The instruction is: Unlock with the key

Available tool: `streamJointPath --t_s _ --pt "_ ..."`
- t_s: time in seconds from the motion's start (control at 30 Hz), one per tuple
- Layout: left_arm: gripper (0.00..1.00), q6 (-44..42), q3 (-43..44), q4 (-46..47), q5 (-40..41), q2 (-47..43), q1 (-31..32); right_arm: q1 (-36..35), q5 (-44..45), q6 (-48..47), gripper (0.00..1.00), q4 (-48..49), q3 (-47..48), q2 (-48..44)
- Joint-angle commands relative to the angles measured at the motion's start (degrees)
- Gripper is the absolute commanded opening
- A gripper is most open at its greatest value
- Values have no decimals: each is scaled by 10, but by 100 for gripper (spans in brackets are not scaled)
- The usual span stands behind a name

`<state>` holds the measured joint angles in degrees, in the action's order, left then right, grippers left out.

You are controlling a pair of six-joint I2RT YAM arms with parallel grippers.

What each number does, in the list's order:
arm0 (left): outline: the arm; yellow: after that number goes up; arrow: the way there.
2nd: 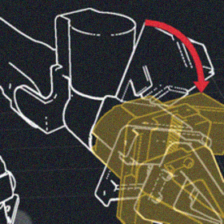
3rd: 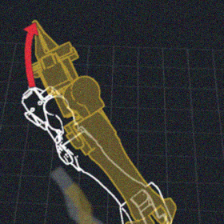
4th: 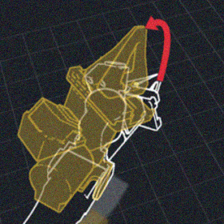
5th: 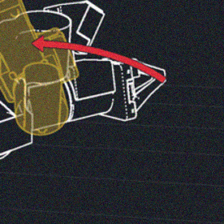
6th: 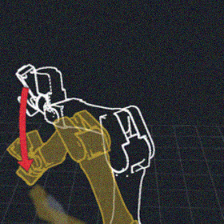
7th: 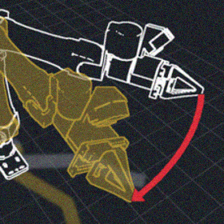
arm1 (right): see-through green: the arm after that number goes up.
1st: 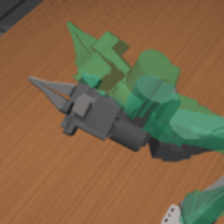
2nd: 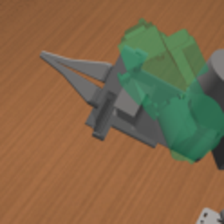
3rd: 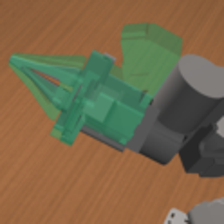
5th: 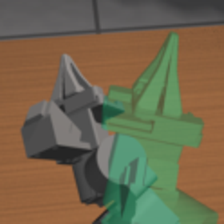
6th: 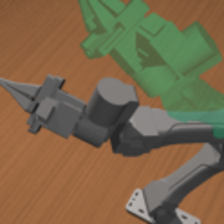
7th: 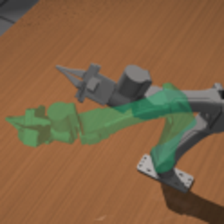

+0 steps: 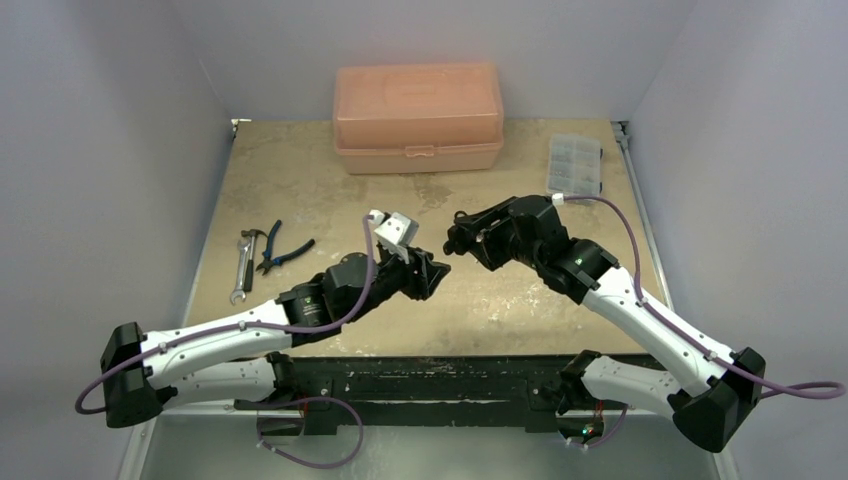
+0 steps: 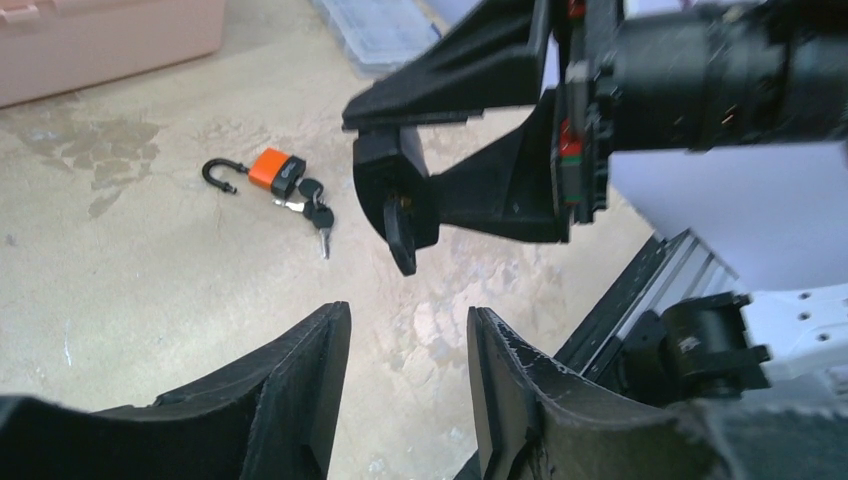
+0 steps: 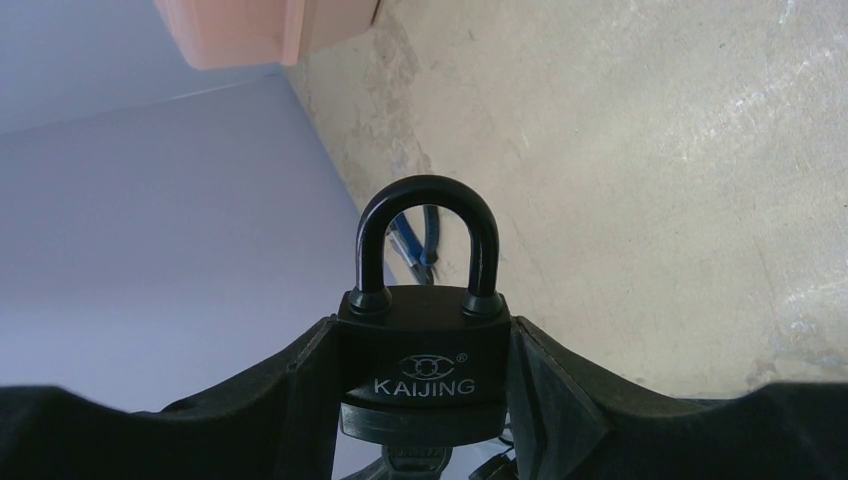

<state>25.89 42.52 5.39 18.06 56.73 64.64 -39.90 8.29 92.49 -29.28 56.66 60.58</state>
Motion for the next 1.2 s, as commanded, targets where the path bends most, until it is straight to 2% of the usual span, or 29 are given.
streamJointPath --t_s 0.0,0.2,0.6,0.9,0.97,1.07,1.17 --pt "47 -28 40 18 -28 42 -1 -1 12 2 0 26 32 -26" --pt "47 -36 43 46 -28 66 -1 -1 -4 -7 0 15 32 -26" --pt "37 -36 51 39 1 67 -1 -1 -6 -48 0 20 33 -23" --pt "28 -47 84 24 10 104 -1 -1 -24 -58 0 22 38 -15" --pt "23 -48 86 26 10 112 -1 -1 -30 -58 0 23 37 -14" --pt "2 -50 93 25 7 126 -1 -1 -30 -59 0 20 38 -14" --pt "0 -53 99 15 5 134 -1 -1 -30 -58 0 15 43 -12"
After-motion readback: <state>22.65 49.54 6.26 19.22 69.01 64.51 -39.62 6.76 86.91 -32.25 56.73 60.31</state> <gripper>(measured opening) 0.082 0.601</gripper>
